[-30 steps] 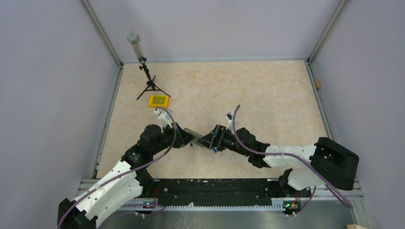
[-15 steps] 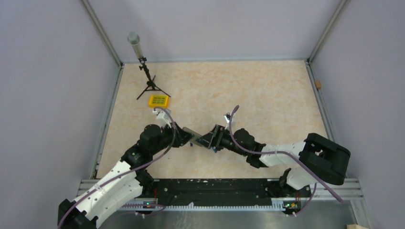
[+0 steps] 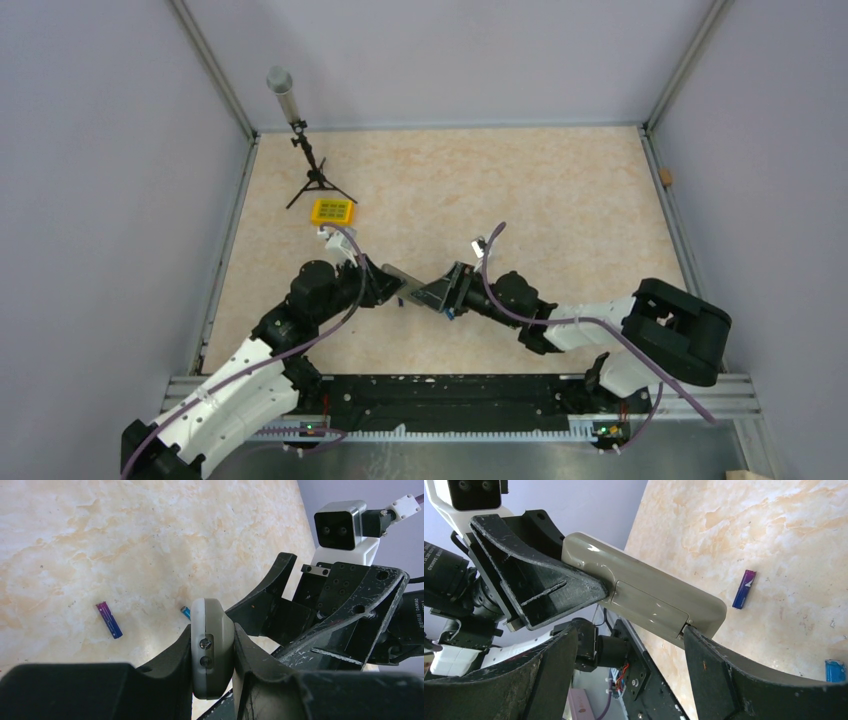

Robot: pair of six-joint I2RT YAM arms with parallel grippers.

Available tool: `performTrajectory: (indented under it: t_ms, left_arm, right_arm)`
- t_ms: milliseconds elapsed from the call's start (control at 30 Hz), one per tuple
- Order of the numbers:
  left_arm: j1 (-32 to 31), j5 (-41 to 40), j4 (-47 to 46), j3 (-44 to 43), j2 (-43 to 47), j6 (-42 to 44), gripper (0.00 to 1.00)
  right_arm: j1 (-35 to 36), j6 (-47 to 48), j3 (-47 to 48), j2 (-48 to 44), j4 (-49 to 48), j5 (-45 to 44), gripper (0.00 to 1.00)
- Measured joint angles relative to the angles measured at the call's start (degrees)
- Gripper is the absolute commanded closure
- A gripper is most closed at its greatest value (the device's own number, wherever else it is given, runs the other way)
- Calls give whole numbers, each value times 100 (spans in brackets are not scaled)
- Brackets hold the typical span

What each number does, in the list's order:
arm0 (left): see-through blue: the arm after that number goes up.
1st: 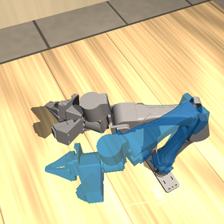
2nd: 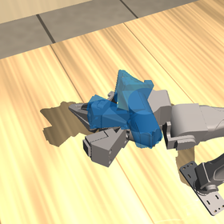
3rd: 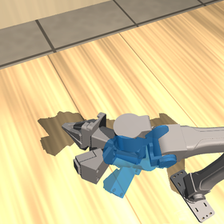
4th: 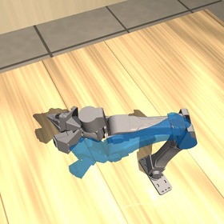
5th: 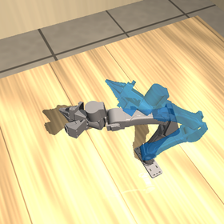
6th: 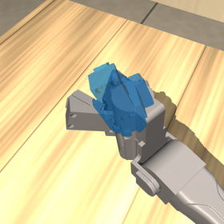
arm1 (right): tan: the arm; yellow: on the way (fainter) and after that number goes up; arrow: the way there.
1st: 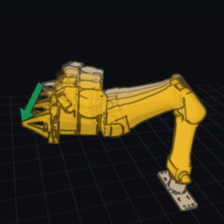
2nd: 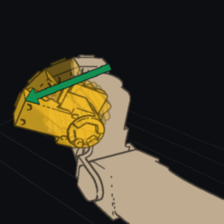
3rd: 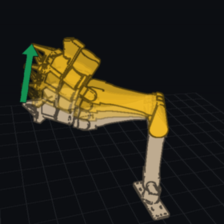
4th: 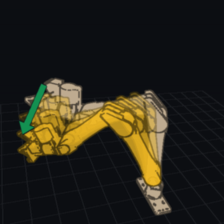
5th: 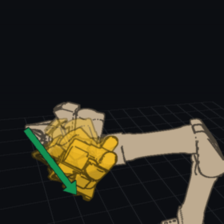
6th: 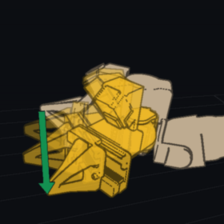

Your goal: Load the batteries into the remote control

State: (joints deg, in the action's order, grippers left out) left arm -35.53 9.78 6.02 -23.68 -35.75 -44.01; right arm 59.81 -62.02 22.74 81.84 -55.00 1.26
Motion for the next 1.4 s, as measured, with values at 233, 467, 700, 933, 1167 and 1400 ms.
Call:
performTrajectory:
  t_ms: [233, 467, 700, 933, 1167, 1400]
  left_arm:
    - [4, 20, -122, 0, -52, -57, 100]
    - [15, 22, -256, -2, -192, -81, 100]
    - [13, 61, -236, -157, -391, -9, 100]
    - [-15, 20, -199, -260, -426, 107, 100]
    - [-140, 142, -186, -284, -330, 76, 100]
    - [-221, 315, -98, -284, -258, 63, 100]
  right_arm:
    - [-28, -15, -107, 9, -295, 46, 25]
    - [-48, 9, -144, 2, -372, 48, 25]
    - [-48, 55, -168, -72, -411, 107, 25]
    - [-48, 125, -168, -203, -269, 179, 25]
    - [26, 522, -83, -1054, 927, 122, 25]
    - [164, 1115, 166, -2352, 2437, -697, 25]
